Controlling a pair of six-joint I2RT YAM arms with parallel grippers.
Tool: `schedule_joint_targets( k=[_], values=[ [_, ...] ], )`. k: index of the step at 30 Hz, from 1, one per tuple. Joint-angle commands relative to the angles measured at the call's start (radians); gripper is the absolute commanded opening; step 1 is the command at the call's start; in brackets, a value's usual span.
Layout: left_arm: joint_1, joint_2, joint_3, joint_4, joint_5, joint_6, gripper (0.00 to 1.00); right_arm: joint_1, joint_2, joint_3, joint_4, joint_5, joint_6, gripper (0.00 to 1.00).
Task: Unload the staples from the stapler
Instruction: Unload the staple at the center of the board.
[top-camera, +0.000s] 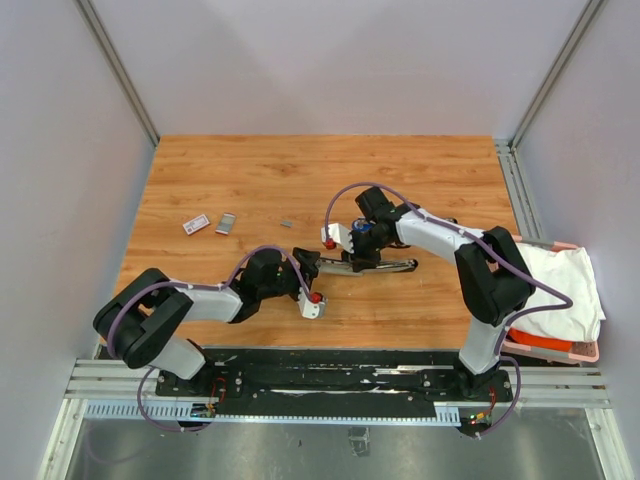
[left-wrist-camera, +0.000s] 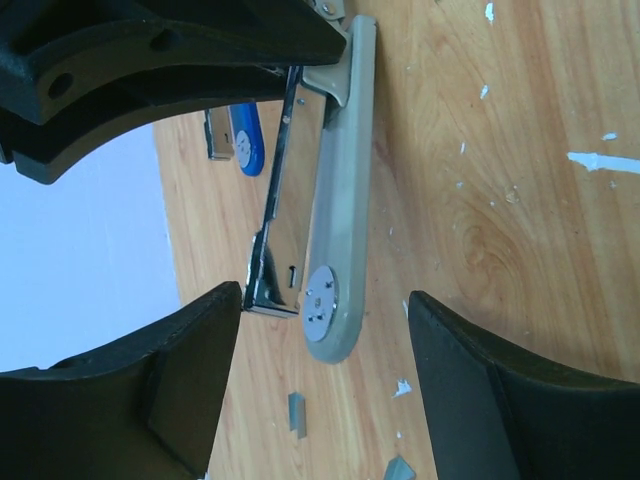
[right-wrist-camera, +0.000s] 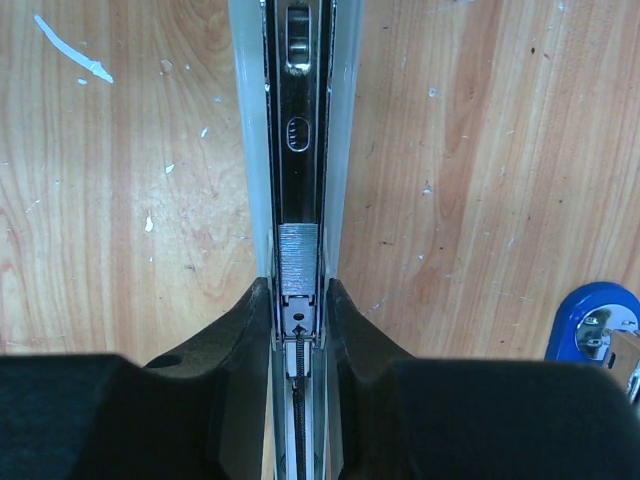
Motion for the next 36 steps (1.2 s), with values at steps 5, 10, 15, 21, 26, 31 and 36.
schedule_joint_targets(
  k=[5,10,15,21,26,31,36],
  values=[
    [-0.026,0.037,0.055,0.040,-0.003,0.021,0.66,0.033,0.017,0.027,-0.070,-0.041,-0.002,0.01],
    [-0.042,0.059,0.063,0.040,-0.006,0.032,0.54,0.035,0.015,0.031,-0.082,-0.050,-0.008,0.01],
    [-0.052,0.074,0.063,0.040,-0.019,0.041,0.42,0.035,0.015,0.029,-0.095,-0.062,-0.018,0.01],
    [-0.059,0.077,0.061,0.040,-0.024,0.023,0.36,0.036,0.024,0.043,-0.117,-0.072,-0.025,0.01],
    [-0.064,0.075,0.052,0.041,-0.032,0.006,0.31,0.037,0.027,0.043,-0.117,-0.068,-0.024,0.04],
    [-0.067,0.070,0.045,0.041,-0.042,-0.023,0.30,0.036,0.012,0.022,-0.090,-0.043,-0.017,0.19],
    [-0.067,0.065,0.043,0.041,-0.050,-0.058,0.30,0.036,-0.018,-0.015,-0.061,-0.024,-0.023,0.33]
  ],
)
